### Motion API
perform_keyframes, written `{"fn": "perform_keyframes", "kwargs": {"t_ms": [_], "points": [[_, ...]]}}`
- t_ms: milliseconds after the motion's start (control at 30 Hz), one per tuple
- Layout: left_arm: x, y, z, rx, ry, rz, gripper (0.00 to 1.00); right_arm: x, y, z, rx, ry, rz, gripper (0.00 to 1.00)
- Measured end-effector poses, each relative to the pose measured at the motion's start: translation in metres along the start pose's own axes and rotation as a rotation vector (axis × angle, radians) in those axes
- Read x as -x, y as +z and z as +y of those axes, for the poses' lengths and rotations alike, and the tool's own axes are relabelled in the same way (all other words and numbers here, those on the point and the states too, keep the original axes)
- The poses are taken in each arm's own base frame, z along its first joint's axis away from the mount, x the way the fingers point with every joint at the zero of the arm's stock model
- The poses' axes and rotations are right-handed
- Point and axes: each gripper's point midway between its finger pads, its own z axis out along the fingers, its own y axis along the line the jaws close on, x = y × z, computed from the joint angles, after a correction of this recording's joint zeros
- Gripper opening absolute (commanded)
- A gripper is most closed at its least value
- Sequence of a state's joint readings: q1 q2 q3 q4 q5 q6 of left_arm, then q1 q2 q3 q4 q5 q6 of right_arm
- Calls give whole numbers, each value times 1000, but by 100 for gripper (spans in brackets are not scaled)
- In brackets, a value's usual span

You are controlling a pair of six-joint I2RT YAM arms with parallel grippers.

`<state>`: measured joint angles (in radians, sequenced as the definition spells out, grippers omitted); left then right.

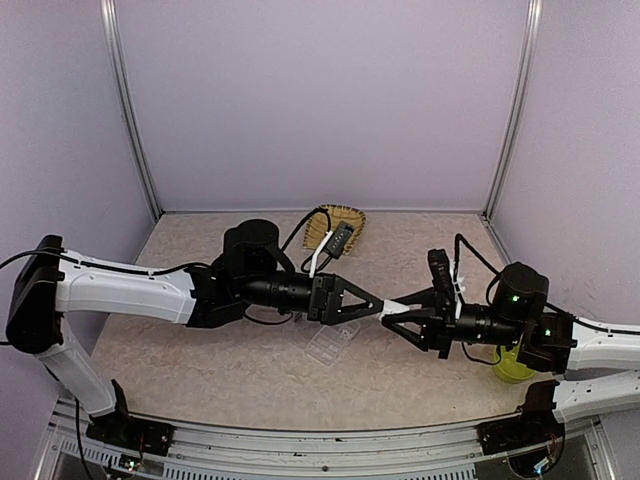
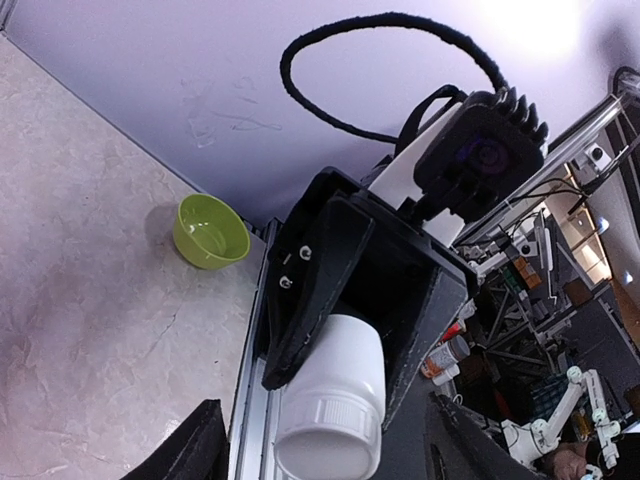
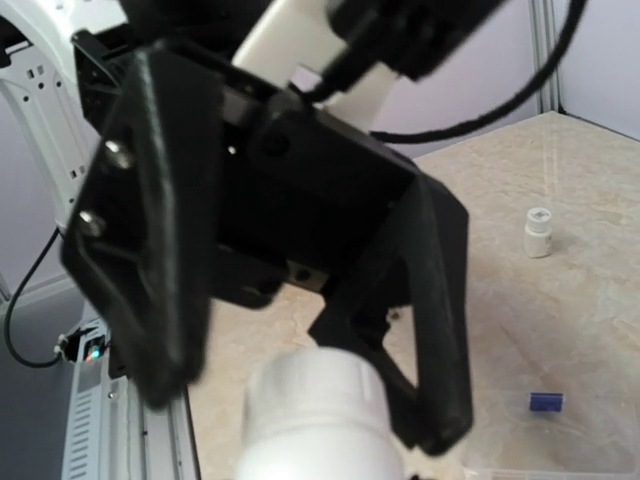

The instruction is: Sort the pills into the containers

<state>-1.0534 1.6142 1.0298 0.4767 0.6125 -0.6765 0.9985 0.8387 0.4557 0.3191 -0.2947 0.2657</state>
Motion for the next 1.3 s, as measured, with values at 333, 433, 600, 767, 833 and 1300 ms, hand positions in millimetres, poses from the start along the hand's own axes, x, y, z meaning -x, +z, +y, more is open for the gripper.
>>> {"fn": "perform_keyframes", "kwargs": {"t_ms": [333, 433, 600, 767, 833, 1300], "points": [[-3, 3, 3, -9, -22, 12, 52, -4, 1, -1, -4, -17, 19, 18], [-2, 2, 3, -10, -23, 11, 45, -6, 1, -2, -9, -21, 25, 18], [-1, 2, 4, -6, -30, 9, 29, -5, 1, -4, -19, -31, 22, 18], [1, 0, 6, -3, -26, 4, 22, -3, 2, -6, -30, -33, 19, 17], [1, 0, 6, -2, -19, 2, 22, -3, 2, -6, -32, -31, 18, 16], [3, -2, -8, -23, 138, -41, 23, 0, 0, 6, 52, 255, -72, 18]]}}
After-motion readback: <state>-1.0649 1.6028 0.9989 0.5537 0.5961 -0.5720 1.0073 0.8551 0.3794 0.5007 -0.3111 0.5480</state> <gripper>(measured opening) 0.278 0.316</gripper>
